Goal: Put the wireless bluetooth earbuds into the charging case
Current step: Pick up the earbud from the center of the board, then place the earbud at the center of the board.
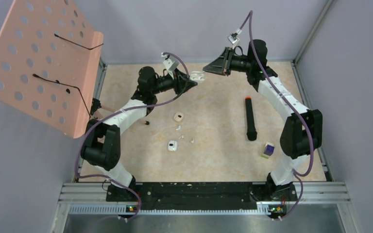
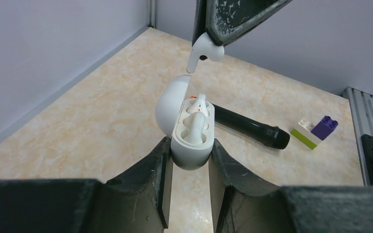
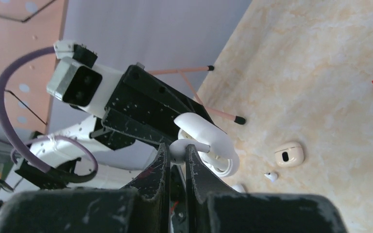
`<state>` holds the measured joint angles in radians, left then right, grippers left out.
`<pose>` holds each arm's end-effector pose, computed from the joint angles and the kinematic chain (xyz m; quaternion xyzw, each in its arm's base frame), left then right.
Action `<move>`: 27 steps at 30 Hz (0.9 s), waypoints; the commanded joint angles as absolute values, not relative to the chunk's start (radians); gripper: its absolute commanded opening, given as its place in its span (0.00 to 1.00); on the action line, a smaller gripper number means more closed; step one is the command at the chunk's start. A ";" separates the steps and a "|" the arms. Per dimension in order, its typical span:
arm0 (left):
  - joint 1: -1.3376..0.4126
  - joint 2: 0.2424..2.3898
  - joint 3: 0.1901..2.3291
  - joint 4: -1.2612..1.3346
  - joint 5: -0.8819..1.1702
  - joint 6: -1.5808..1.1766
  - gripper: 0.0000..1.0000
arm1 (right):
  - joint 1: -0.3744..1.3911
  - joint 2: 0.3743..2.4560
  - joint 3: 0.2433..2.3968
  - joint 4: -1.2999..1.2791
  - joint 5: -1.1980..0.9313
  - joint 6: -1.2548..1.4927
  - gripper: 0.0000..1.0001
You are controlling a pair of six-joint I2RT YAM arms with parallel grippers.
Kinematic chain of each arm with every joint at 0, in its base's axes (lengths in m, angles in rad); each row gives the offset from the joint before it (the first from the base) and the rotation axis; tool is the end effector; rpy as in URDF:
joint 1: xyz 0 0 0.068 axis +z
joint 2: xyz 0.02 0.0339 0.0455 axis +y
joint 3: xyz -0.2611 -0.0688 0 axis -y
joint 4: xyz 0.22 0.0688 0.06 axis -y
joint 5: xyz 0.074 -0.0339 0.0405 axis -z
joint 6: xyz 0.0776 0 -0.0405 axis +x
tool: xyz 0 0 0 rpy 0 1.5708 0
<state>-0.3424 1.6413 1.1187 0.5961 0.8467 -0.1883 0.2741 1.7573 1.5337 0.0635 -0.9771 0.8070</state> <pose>0.3422 -0.1837 0.3253 0.3478 0.5956 -0.4450 0.5712 0.3794 0.1735 0.3611 -0.1165 0.7287 0.6010 0.3069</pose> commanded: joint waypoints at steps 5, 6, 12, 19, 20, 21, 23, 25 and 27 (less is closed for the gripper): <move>-0.360 1.660 1.197 0.566 0.737 -0.208 0.00 | 0.264 1.739 1.580 0.095 -0.849 0.992 0.00; -0.359 1.661 1.198 0.565 0.732 -0.209 0.00 | 0.265 1.737 1.575 0.094 -0.848 0.992 0.00; -0.361 1.667 1.203 0.575 0.733 -0.228 0.00 | 0.265 1.726 1.554 0.106 -0.852 0.981 0.00; -0.361 1.661 1.209 0.588 0.751 -0.238 0.00 | 0.266 1.707 1.555 0.120 -0.848 0.933 0.00; -0.361 1.661 1.207 0.589 0.756 -0.238 0.00 | 0.266 1.701 1.555 0.119 -0.848 0.917 0.00; -0.361 1.658 1.202 0.589 0.758 -0.238 0.00 | 0.265 1.692 1.554 0.117 -0.850 0.892 0.00; -0.358 1.647 1.181 0.585 0.758 -0.238 0.00 | 0.262 1.667 1.543 0.115 -0.860 0.850 0.00; -0.352 1.631 1.156 0.577 0.764 -0.242 0.00 | 0.257 1.640 1.514 0.110 -0.870 0.801 0.00; -0.343 1.611 1.122 0.569 0.777 -0.249 0.00 | 0.243 1.610 1.474 0.100 -0.884 0.750 0.00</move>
